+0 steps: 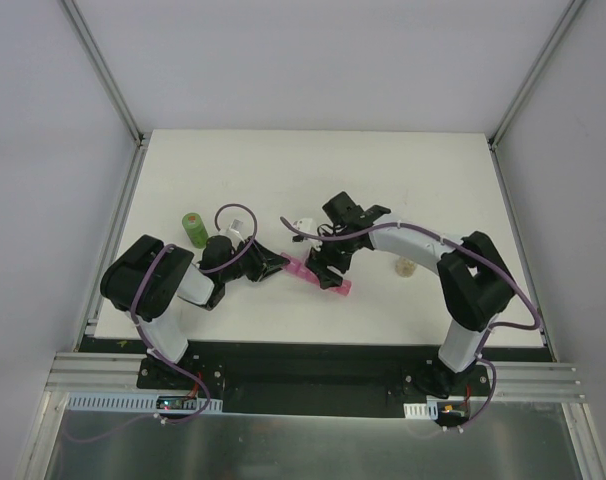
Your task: Sort the pills into containers
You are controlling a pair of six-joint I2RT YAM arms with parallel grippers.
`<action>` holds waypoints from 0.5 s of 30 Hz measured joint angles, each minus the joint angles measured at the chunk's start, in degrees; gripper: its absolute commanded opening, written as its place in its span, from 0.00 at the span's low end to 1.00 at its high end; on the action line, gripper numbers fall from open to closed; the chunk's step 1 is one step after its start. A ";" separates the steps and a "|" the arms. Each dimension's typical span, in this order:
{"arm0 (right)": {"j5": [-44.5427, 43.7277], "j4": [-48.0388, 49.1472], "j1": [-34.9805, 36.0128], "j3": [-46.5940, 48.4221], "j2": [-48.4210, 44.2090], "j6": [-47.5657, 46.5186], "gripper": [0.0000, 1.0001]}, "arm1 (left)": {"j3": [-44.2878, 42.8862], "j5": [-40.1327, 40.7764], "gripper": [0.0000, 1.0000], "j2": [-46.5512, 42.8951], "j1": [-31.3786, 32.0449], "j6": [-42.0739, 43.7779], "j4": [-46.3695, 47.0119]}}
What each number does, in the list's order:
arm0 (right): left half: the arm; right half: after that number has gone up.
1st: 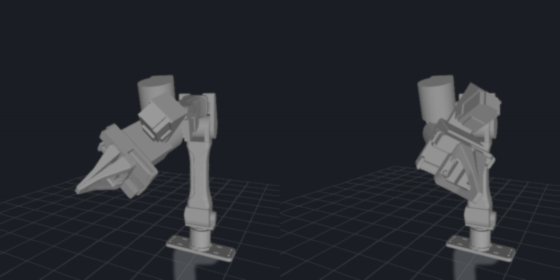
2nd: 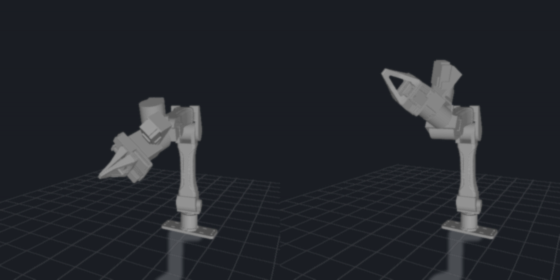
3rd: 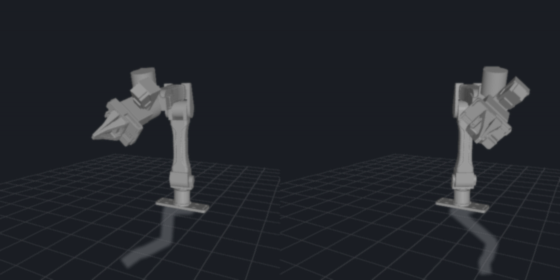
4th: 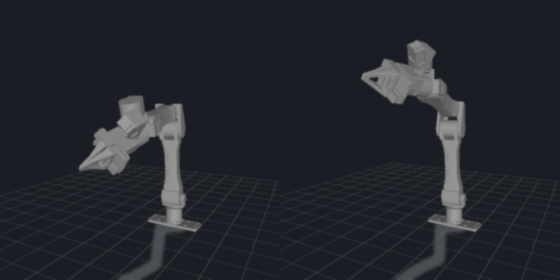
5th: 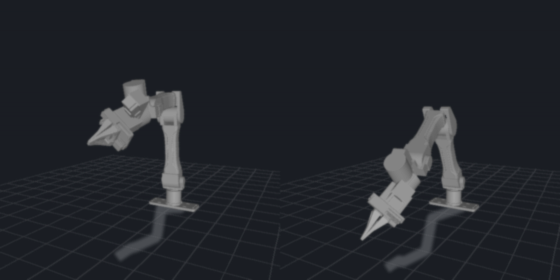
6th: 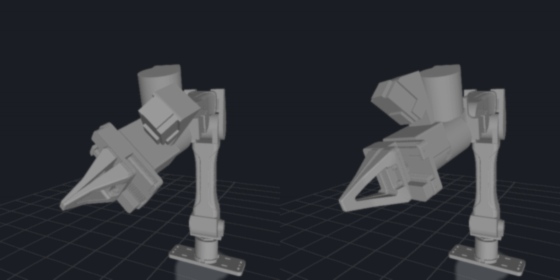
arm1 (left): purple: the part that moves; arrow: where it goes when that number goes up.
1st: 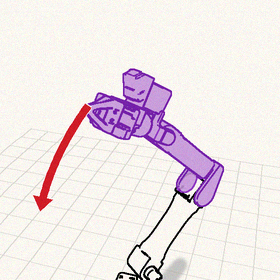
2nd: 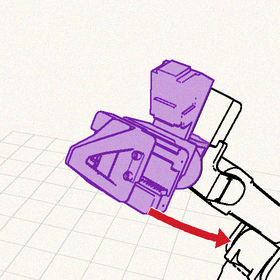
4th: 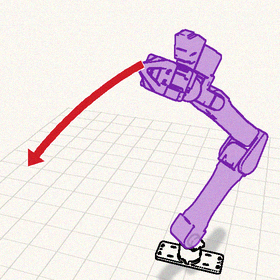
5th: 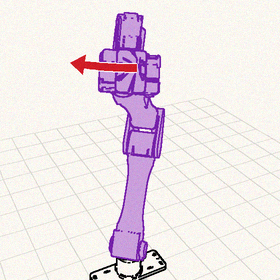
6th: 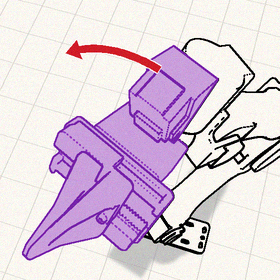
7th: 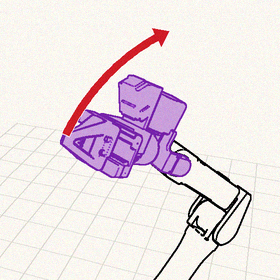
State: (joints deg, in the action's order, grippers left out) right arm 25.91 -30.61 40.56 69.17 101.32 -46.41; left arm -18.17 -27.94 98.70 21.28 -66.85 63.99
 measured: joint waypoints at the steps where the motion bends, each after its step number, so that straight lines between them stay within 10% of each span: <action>1: -0.31 0.11 0.42 -0.02 0.00 -0.04 0.75 | 0.00 0.04 0.10 0.00 0.00 -0.02 0.04; 15: -4.02 1.81 2.34 -0.02 4.28 1.01 0.64 | 0.00 1.18 0.23 -0.02 0.00 -0.61 0.35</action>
State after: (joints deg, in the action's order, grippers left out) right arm 21.89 -28.80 42.89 69.14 105.60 -45.41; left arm -18.17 -26.76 98.67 21.28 -67.46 64.34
